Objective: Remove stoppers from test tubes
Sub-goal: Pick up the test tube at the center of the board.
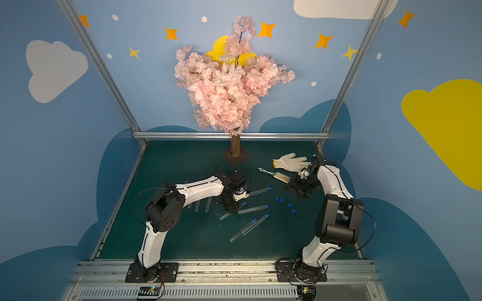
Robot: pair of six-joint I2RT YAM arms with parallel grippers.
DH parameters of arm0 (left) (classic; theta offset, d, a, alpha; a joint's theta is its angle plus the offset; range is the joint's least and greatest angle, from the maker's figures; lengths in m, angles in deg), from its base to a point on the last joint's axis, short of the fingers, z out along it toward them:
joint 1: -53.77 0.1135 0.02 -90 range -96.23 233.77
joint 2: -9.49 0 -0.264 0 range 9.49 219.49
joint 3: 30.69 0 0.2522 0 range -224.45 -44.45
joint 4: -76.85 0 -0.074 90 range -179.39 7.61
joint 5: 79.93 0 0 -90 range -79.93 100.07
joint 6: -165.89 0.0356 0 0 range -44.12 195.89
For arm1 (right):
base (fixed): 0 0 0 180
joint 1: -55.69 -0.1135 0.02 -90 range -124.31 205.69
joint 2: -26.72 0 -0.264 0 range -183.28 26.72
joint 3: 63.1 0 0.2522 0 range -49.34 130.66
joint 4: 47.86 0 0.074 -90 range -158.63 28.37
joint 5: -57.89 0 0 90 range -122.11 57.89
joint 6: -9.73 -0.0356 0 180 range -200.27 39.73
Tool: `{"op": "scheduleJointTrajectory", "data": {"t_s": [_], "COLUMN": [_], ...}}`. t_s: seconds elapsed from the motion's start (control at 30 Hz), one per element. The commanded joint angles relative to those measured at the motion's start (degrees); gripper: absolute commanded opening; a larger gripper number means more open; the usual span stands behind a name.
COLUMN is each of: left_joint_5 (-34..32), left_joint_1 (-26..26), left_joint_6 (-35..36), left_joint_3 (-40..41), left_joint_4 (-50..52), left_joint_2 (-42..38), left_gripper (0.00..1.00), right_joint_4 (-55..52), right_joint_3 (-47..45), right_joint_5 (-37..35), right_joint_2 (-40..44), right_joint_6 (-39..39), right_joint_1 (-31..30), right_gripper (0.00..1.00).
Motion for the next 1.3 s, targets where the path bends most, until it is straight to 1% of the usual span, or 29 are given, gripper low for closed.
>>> {"op": "scheduleJointTrajectory", "data": {"t_s": [0.0, 0.1, 0.4, 0.73, 0.83, 1.03, 1.17, 1.27], "left_joint_5": [-3.8, -4.2, -8.0, -9.0, -8.8, -8.2, -6.4, -3.2], "left_joint_1": [0.4, 0.4, 0.1, -0.4, -0.4, -0.3, 0.5, 2.0], "left_joint_6": [0.8, 0.8, -0.3, -1.4, -1.8, -2.0, -3.3, -4.3], "left_joint_3": [-0.4, -1.3, -0.2, -2.8, -2.4, -2.1, -1.0, -0.3], "left_joint_4": [-1.6, -1.4, -3.1, -2.3, -2.5, -2.5, -3.5, -4.0], "left_joint_2": [4.9, 5.6, 4.9, 6.9, 7.1, 6.3, 3.2, 0.3], "left_gripper": [0.24, 0.24, 0.27, 0.27, 0.25, 0.19, 0.16, 0.16], "right_joint_4": [0.3, 0.5, 0.9, -0.2, -0.6, -1.5, -1.3, -0.4], "right_joint_3": [1.1, 1.3, 1.7, 2.0, 2.6, 3.3, 3.0, 2.3], "right_joint_5": [1.2, 1.3, 1.4, 1.0, 0.9, 1.5, 4.5, 6.9], "right_joint_2": [-0.3, -0.6, -0.6, -0.5, -0.4, -0.6, -0.6, 0.0], "right_joint_6": [-0.2, -0.3, -0.7, -0.1, 0.2, 0.9, 2.2, 2.5], "right_joint_1": [0.0, -0.2, -0.6, -0.5, -0.4, -0.6, -1.0, -1.8], "right_gripper": [0.54, 0.54, 0.54, 0.54, 0.54, 0.55, 0.55, 0.54]}}
